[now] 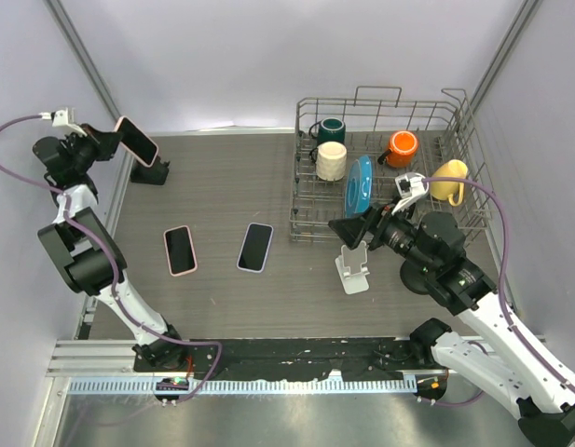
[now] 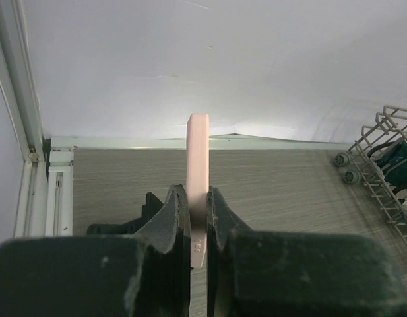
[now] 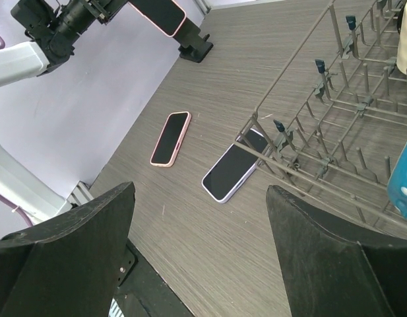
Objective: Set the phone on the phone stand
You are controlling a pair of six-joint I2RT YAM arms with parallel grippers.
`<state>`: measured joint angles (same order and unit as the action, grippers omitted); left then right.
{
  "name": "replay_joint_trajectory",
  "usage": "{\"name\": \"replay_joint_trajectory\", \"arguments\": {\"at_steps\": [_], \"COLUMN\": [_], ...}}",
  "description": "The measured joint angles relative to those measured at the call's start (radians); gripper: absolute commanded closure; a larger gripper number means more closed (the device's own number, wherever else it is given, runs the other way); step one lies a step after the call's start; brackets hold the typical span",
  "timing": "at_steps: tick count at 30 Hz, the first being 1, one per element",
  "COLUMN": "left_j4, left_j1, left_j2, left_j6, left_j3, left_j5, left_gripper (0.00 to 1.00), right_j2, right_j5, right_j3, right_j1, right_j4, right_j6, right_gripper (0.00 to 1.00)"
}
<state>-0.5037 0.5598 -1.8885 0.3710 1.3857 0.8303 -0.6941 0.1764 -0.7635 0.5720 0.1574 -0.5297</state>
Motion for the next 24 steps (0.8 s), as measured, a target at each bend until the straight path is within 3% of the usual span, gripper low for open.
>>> {"name": "replay_joint_trajectory", "arguments": {"at_steps": [24], "left_j4": [0.034], "left_j1": [-0.018], "left_j2": [-0.115], "left_j6": [-0.065], "left_j3": [0.034], "left_j5": [-0.026], "left_gripper": [1.0], "right_j2": [0.026], "right_j5": [0.002], "right_j3": [0.0], "right_j1": [0.0], "right_j4": [0.002], "right_j6": [0.005], "right_gripper": [0.14]}}
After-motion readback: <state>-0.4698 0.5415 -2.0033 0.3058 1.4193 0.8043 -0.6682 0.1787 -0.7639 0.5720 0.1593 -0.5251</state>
